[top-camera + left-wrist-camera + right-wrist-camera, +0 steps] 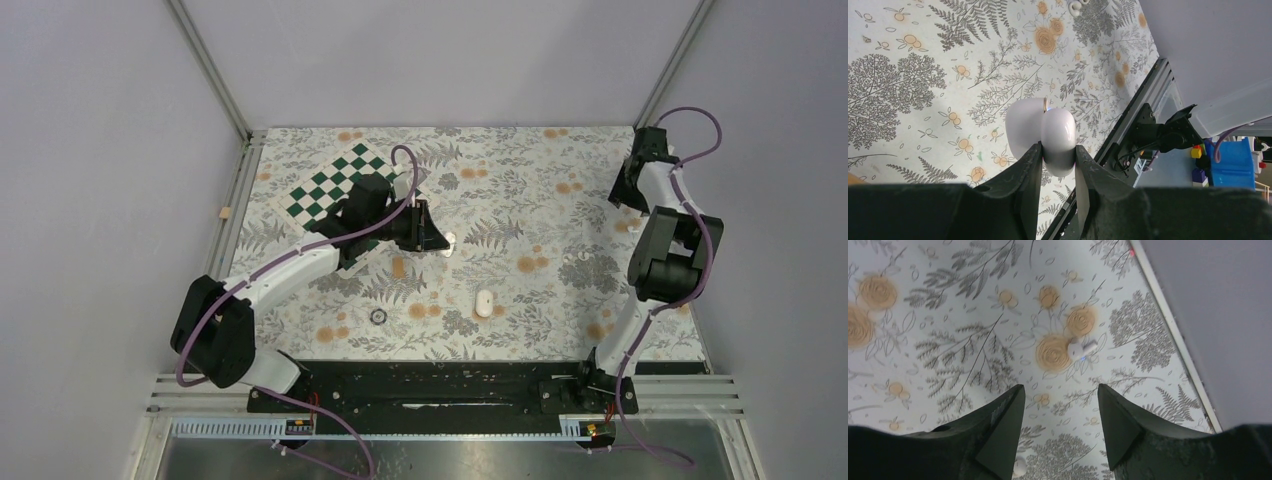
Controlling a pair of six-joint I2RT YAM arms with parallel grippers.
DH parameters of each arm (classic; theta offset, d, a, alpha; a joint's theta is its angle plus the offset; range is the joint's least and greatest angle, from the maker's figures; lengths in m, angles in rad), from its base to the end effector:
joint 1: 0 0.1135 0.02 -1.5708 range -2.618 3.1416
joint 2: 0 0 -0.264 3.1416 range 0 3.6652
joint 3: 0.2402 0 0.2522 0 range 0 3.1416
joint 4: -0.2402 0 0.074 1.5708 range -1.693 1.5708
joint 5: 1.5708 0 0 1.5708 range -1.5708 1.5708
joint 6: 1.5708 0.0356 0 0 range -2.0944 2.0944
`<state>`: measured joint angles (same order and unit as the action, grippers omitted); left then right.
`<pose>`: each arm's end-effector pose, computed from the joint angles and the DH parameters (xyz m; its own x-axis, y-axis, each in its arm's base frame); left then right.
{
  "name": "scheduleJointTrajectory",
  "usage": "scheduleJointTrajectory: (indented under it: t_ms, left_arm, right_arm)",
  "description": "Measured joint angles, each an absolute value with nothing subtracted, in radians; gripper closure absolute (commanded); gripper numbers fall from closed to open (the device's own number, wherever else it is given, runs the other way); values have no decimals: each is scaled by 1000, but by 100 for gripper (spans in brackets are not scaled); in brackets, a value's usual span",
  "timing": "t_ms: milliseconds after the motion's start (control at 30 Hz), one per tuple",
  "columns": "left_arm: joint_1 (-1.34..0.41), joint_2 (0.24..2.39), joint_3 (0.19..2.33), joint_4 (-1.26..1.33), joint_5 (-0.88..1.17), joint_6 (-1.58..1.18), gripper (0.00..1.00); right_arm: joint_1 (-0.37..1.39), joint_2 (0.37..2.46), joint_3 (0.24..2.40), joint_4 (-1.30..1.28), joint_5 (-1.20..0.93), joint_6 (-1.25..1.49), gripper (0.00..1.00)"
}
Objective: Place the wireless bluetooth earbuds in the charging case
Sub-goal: Pick up the earbud from the center of the board.
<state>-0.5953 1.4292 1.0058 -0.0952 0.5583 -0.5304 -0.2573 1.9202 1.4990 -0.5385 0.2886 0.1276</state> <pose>0.2554 -0.1957 0.2773 -0.7873 0.0150 -0.6164 0.5313 0.5238 -0.6659 0.4041 -0.1168 0.2276 -0.7345 0.3194 -0.5988 0.4994 0.8518 -0.1582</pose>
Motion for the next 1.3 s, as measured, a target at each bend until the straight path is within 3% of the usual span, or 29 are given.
scheduleJointTrajectory:
  t_ms: [267,1300]
  left_arm:
    - [-595,1450,1006,-94,552,-524,100]
    - [-595,1464,1013,-76,543,-524,100]
  right_arm:
    - [-333,2051,1679,-654,287,200,40]
    - [-381,2268,1882,-843,181,417,49]
